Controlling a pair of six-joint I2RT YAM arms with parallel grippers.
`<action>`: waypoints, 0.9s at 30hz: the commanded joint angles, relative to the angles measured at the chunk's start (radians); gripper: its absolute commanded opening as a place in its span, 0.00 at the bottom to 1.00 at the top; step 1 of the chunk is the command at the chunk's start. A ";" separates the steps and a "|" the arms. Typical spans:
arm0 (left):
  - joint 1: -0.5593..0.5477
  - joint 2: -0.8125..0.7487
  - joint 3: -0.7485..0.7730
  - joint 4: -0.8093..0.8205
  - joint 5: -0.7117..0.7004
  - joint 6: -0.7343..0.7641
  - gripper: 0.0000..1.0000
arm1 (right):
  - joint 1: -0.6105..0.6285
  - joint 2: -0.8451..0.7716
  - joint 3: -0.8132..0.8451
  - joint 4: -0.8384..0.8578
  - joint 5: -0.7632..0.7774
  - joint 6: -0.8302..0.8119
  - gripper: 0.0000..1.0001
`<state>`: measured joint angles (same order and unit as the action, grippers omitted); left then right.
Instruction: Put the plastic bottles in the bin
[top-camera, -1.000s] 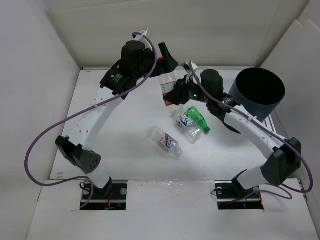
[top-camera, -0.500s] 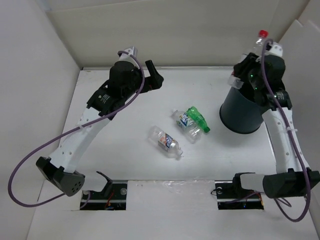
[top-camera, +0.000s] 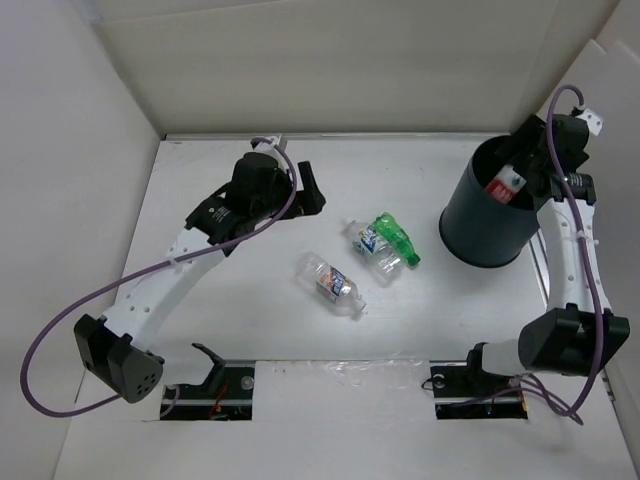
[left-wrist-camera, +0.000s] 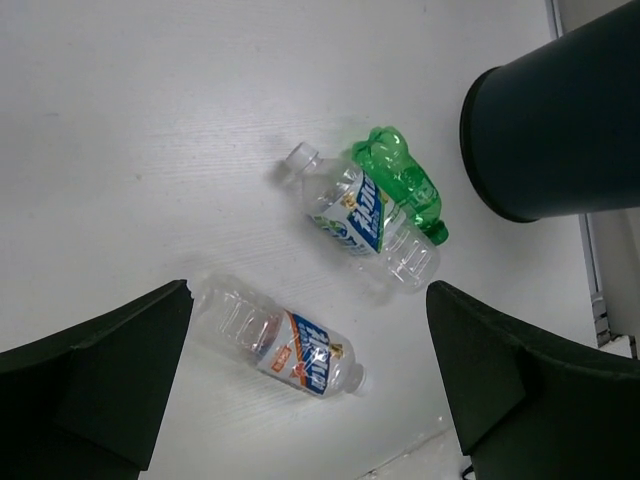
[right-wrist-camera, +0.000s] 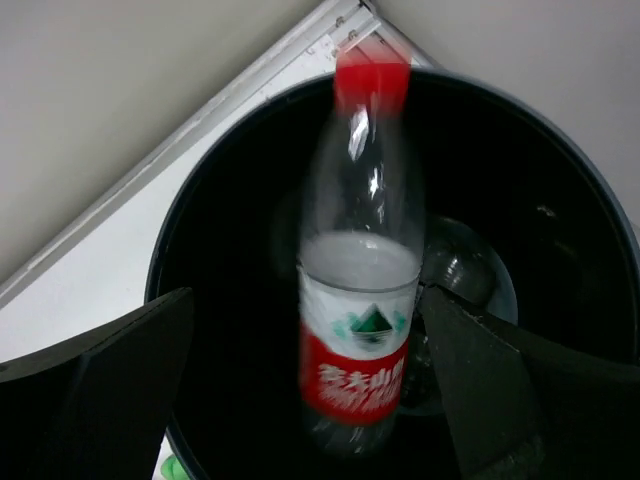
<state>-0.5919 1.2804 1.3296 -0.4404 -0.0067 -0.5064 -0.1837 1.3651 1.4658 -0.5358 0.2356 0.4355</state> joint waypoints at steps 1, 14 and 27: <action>0.001 -0.039 -0.047 -0.017 0.024 -0.029 1.00 | 0.001 -0.027 0.053 -0.004 0.039 0.023 1.00; -0.011 -0.153 -0.510 0.218 0.212 -0.342 1.00 | 0.141 -0.276 -0.042 -0.004 0.056 0.032 1.00; -0.141 0.080 -0.420 0.109 -0.041 -0.615 1.00 | 0.409 -0.305 -0.153 0.076 -0.081 0.023 1.00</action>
<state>-0.7277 1.3209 0.8429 -0.2935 0.0265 -1.0309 0.1795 1.0813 1.3060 -0.5148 0.1467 0.4534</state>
